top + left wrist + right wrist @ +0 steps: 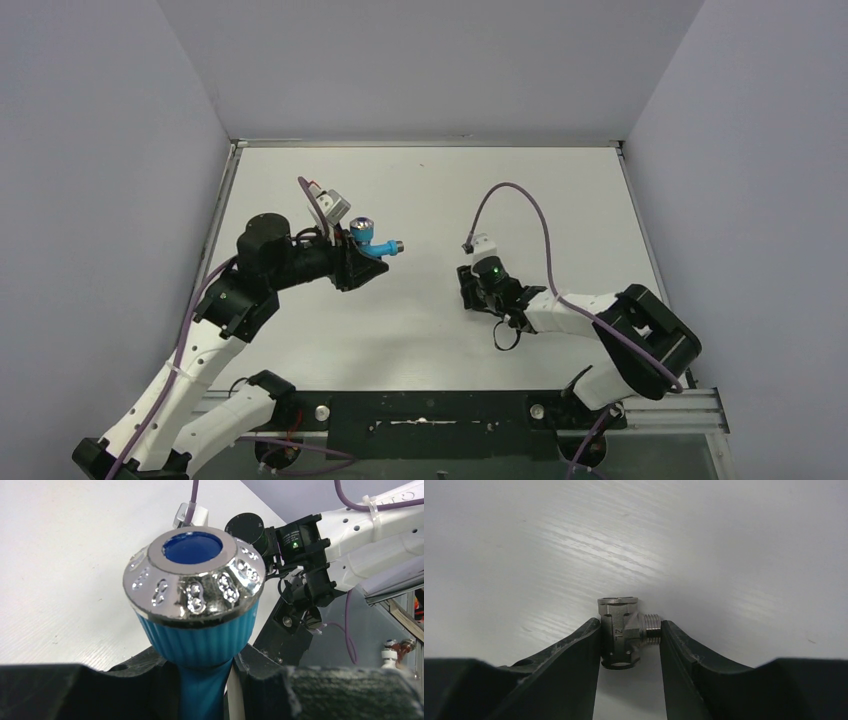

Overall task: Install the water faucets
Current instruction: Move the adaptor to the center of the board.

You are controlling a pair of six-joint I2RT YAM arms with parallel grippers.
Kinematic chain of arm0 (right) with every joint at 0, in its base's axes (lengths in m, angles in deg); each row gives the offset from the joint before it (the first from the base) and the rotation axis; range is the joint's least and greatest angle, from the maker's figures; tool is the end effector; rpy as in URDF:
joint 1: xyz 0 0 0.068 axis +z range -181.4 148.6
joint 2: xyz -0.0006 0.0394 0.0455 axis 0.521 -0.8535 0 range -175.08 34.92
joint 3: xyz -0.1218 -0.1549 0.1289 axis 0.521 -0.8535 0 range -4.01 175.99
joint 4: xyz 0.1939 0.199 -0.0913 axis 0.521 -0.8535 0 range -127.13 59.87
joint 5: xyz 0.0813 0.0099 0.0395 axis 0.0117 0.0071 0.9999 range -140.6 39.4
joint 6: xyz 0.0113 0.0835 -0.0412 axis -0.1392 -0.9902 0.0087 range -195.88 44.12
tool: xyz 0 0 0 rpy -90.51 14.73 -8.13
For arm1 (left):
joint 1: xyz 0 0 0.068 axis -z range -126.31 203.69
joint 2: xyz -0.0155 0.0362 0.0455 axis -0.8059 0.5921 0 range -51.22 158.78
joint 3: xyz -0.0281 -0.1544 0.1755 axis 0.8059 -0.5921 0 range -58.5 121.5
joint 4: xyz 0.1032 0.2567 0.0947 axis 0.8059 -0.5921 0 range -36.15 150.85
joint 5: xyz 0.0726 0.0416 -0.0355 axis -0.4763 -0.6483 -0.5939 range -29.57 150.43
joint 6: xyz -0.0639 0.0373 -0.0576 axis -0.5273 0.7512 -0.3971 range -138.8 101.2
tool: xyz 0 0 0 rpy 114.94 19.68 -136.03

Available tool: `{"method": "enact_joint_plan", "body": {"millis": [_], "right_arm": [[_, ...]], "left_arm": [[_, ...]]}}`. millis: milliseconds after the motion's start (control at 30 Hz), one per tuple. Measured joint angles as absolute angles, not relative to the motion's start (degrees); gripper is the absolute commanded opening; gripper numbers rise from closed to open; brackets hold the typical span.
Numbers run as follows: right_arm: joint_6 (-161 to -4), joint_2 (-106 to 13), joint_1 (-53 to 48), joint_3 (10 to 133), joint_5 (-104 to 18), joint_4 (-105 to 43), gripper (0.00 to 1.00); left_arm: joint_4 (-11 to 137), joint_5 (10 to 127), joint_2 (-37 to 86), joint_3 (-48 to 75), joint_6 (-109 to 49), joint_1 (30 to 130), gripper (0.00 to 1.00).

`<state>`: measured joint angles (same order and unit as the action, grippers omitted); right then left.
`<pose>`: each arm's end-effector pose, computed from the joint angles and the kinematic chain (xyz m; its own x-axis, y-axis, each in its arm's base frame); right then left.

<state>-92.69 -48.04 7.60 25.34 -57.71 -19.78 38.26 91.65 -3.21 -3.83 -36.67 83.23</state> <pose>0.2556 0.1937 0.0407 -0.6702 -0.1734 -0.7216 -0.3765 0.9173 0.1293 0.2212 -0.1756 0.3325 -0.4896 -0.0242 -0.8716 0.7407 0.5158 -0.4304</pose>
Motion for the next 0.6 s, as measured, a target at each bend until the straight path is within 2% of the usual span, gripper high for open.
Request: {"method": "enact_joint_plan", "body": {"millis": [167, 367, 467, 600], "right_arm": [[-92.93, -53.42, 13.55, 28.66, -59.26, -15.78, 0.37], [-90.90, -62.25, 20.24, 35.22, -60.22, -9.86, 0.42], [-89.74, -64.74, 21.31, 36.40, -60.01, -6.60, 0.51], [-88.28, -66.27, 21.24, 36.53, -59.79, -3.65, 0.70]], "left_arm": [[37.39, 90.97, -3.21, -3.78, -36.69, 83.28, 0.00], [36.49, 90.19, -3.27, -2.71, -36.67, 83.45, 0.00], [35.81, 89.49, -3.43, -2.14, -36.60, 83.67, 0.00], [34.61, 88.17, -3.82, -1.58, -36.49, 83.72, 0.00]]}}
